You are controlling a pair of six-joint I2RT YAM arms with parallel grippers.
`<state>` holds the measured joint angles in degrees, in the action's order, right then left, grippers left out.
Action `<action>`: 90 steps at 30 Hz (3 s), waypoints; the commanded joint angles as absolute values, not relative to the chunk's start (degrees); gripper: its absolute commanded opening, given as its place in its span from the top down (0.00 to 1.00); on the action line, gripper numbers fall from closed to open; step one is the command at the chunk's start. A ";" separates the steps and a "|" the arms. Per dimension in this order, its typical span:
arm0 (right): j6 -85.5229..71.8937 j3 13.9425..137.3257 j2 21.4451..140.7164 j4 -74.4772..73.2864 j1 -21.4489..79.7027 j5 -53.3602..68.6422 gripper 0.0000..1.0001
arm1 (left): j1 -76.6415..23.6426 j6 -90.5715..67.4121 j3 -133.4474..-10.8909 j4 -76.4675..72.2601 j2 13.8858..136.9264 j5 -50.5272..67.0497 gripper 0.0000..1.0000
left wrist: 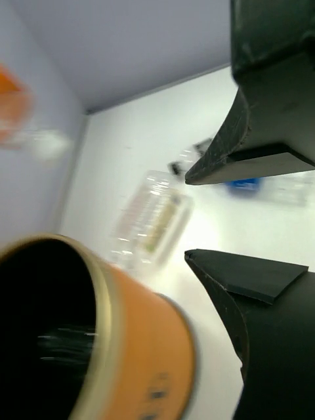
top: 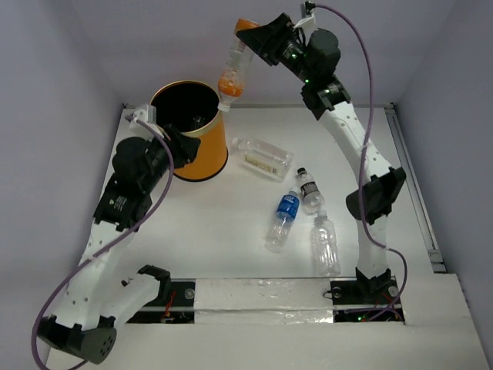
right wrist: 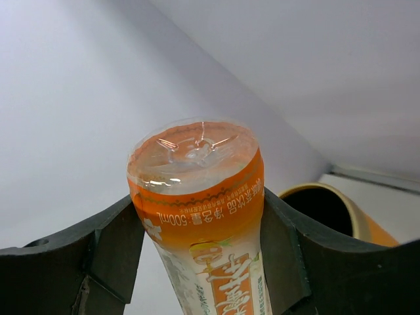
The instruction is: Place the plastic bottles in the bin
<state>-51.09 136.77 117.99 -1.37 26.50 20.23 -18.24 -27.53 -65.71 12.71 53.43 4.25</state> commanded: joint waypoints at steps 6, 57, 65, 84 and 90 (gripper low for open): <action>-61.18 148.61 130.94 10.30 33.39 9.15 0.30 | -19.86 -31.90 -48.80 21.00 40.53 9.57 0.56; -50.54 35.24 43.94 -41.83 22.50 -3.79 0.09 | -51.06 -16.61 -76.99 10.64 107.57 8.44 0.23; -46.06 34.89 51.14 -40.96 22.50 2.55 0.00 | -51.06 -18.19 -74.36 6.25 110.39 9.58 0.36; -37.62 38.49 69.35 -34.36 22.50 10.72 0.48 | -51.06 -22.94 -60.89 12.73 74.28 3.17 0.65; -37.70 41.30 62.08 -36.82 22.50 15.37 0.51 | -46.87 -18.99 -83.18 20.03 72.68 -2.90 0.65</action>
<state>-38.54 37.30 66.96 -37.08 22.46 11.57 -50.00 -21.43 -72.86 17.12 73.52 1.50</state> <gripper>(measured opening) 0.617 0.570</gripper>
